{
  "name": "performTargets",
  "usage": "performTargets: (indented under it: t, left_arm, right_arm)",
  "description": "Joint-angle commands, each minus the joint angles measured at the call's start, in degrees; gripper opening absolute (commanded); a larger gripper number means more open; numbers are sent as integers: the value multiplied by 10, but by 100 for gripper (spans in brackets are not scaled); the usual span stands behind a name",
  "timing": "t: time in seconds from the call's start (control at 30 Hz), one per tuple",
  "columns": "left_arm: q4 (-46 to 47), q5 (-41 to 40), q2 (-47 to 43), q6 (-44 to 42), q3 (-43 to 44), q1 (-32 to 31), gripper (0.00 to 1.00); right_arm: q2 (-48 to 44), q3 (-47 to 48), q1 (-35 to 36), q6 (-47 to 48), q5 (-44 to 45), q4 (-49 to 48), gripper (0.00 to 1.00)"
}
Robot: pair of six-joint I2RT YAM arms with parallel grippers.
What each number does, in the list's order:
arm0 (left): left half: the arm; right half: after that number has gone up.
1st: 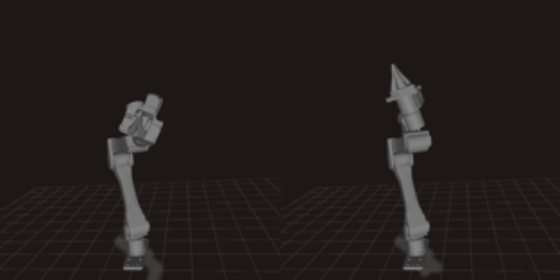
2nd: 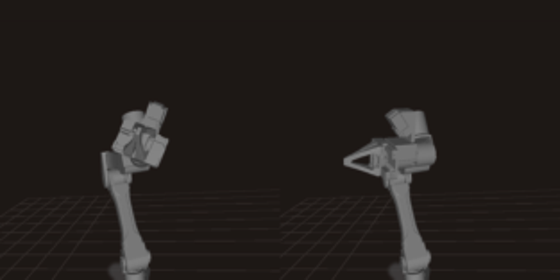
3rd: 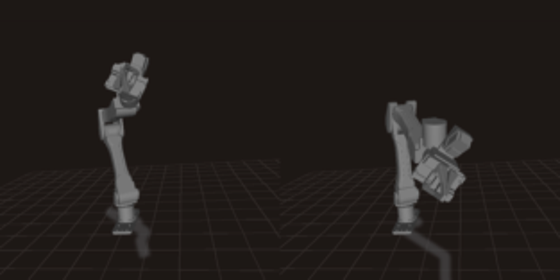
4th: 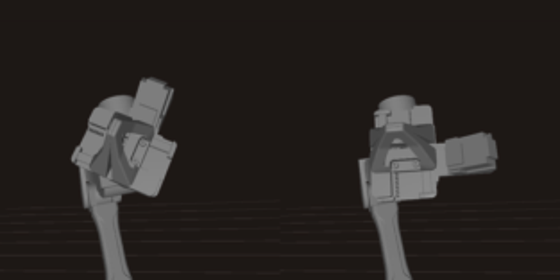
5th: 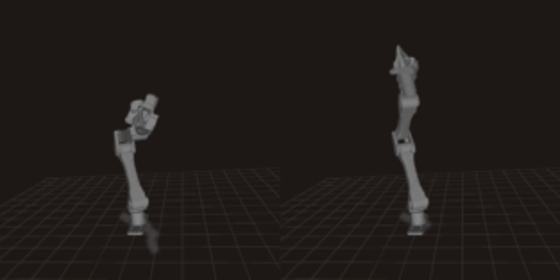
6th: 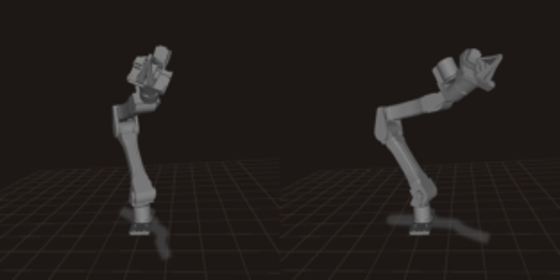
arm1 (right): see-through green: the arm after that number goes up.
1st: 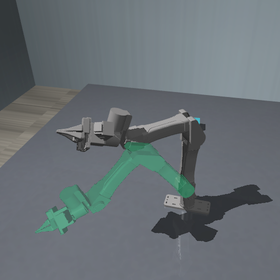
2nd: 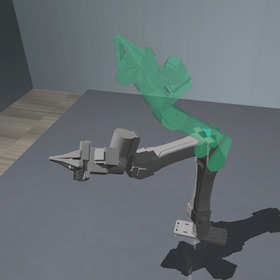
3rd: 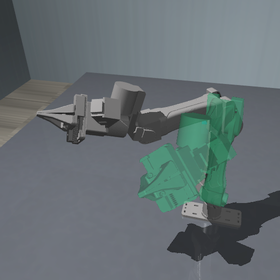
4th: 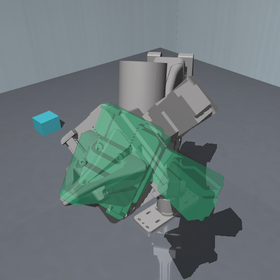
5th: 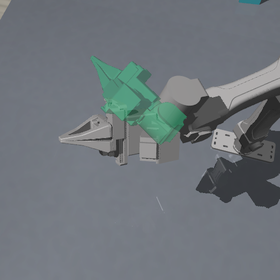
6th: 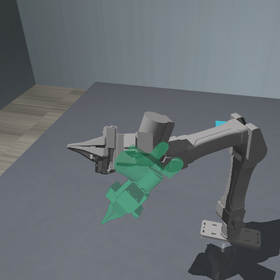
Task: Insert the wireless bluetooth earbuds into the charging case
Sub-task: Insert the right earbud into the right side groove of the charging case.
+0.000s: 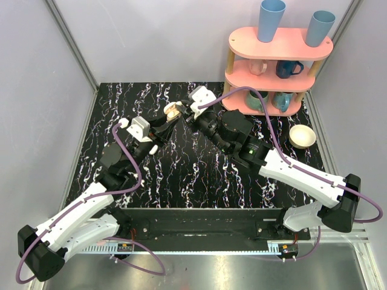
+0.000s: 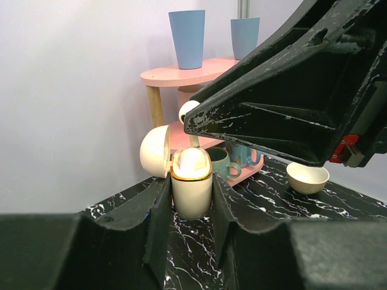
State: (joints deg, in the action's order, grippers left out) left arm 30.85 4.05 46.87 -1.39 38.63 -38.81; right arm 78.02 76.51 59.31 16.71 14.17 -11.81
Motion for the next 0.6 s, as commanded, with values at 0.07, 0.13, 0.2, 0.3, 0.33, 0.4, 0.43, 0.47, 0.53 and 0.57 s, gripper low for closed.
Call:
performTargets:
  t: [0.07,0.13,0.2,0.3,0.33,0.4,0.43,0.47,0.53,0.57]
  left_arm:
    - [50,-7,-2,7,6,-2,0]
    - [50,-6,1,7,6,-3,0]
    - [48,-8,1,9,6,-2,0]
    - [48,-12,1,6,5,-2,0]
    - [48,-12,1,7,4,-2,0]
    - [49,-14,1,6,4,-2,0]
    - [49,-14,0,6,3,-2,0]
    - [49,-15,1,6,4,-2,0]
    - [49,-15,1,5,4,-2,0]
    - [49,-16,1,4,4,-2,0]
  right_arm:
    - [6,8,5,10,20,-26,6]
    - [6,9,5,10,19,-32,5]
    - [2,9,6,2,14,-36,5]
    - [3,11,5,-5,9,-34,5]
    - [3,11,5,-8,8,-33,5]
    - [6,12,5,-11,12,-29,5]
    - [9,20,6,-15,12,-19,5]
    - [12,22,5,-17,12,-13,5]
    - [13,16,5,-22,7,-12,5]
    - [12,15,5,-23,3,-15,4]
